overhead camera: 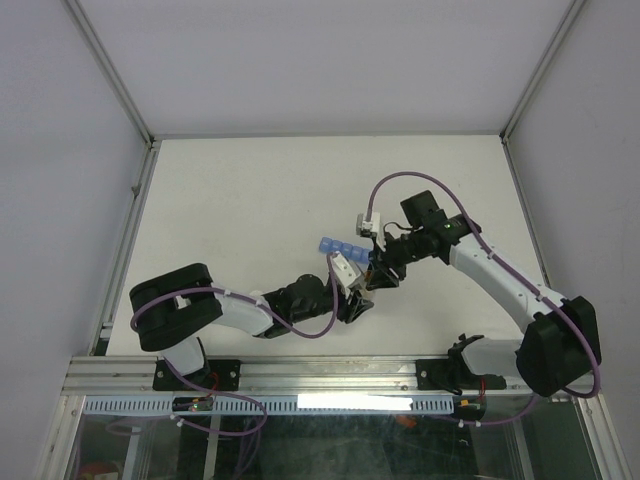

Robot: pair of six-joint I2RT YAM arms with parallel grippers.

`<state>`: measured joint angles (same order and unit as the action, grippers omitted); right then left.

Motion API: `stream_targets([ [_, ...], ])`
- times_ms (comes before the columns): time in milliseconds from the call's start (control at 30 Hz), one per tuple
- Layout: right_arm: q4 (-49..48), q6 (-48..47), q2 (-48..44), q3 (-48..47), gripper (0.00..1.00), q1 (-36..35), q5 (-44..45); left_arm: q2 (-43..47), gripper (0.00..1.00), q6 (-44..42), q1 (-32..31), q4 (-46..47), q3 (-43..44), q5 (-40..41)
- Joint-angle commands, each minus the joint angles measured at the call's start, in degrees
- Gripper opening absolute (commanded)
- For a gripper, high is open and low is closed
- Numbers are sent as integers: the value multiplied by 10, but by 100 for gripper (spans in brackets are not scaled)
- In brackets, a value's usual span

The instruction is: Sort the pills into containers

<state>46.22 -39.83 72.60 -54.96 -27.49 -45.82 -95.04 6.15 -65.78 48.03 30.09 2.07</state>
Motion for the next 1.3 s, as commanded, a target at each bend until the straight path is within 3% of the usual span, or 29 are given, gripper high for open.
stream_targets([
  [0, -14, 109, 3, -28, 48, 20, 3, -1, 4, -28, -5, 50, 31, 127],
  [67, -5, 94, -13, -36, 87, 39, -31, 6, 5, -31, -5, 77, 10, 106],
  [100, -5, 88, -25, -40, 97, 57, -43, 10, 5, -33, -5, 90, -3, 92],
  [133, -4, 76, -40, -43, 99, 73, -51, 16, 5, -34, -5, 105, -15, 77],
  [267, 42, -26, -74, -58, 99, 101, -91, 33, 6, -32, -5, 170, -72, -12],
  [433, 196, -351, -108, -39, 99, 100, -203, 60, 8, -26, -2, 240, -115, -152],
  [500, 210, -417, -117, -24, 99, 88, -217, 68, 8, -21, 6, 218, -107, -217],
  [667, 204, -419, -103, -17, 99, 30, -207, 79, 7, -25, 11, 124, -67, -292],
  [767, 207, -414, -93, -16, 92, 22, -206, 83, 8, -31, 12, 100, -56, -301],
  [867, 208, -410, -89, -13, 83, 13, -209, 83, 7, -35, 14, 85, -47, -305],
  [1267, 207, -393, -64, -3, 68, -24, -207, 77, 8, -39, 18, 72, -31, -308],
])
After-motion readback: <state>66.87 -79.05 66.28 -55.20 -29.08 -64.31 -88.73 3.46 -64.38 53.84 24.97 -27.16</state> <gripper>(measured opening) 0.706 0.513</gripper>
